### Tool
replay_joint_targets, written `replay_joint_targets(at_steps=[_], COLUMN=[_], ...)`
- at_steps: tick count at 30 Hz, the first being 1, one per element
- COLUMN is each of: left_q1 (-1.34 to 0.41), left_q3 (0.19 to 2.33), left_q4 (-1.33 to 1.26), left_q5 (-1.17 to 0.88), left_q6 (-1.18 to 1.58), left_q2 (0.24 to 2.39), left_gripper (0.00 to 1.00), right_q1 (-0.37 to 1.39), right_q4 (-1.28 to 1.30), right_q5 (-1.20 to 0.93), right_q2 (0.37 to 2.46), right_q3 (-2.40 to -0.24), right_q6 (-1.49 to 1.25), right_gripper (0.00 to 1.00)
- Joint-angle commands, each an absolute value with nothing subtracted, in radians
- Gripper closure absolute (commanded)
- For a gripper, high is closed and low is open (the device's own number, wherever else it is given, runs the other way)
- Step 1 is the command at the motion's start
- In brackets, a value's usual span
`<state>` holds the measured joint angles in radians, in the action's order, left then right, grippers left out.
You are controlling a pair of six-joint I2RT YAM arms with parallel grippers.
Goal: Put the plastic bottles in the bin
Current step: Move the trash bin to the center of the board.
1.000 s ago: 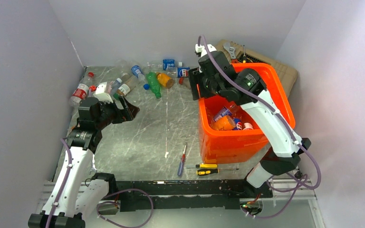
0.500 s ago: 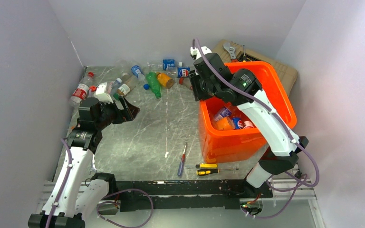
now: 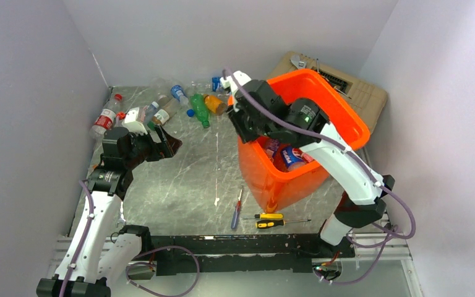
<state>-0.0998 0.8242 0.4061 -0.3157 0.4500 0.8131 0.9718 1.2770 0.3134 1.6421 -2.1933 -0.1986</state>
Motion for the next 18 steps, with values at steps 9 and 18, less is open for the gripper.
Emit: replay_joint_targets(at_steps=[9, 18], left_q1=[-0.104, -0.104], left_q3=[0.822, 0.823], left_q4=[0.39, 0.393], left_q5=[-0.286, -0.271], left_q6=[0.448, 0.448], left_q2=[0.812, 0.814], left_gripper=[0.04, 0.04], right_q1=[1.161, 1.161], right_q4=[0.924, 0.841], right_q5=[0.276, 0.216], right_q2=[1.646, 1.603], right_q3=[-2.172, -2.04], right_q6=[0.188, 0.307], right_gripper=[1.0, 1.0])
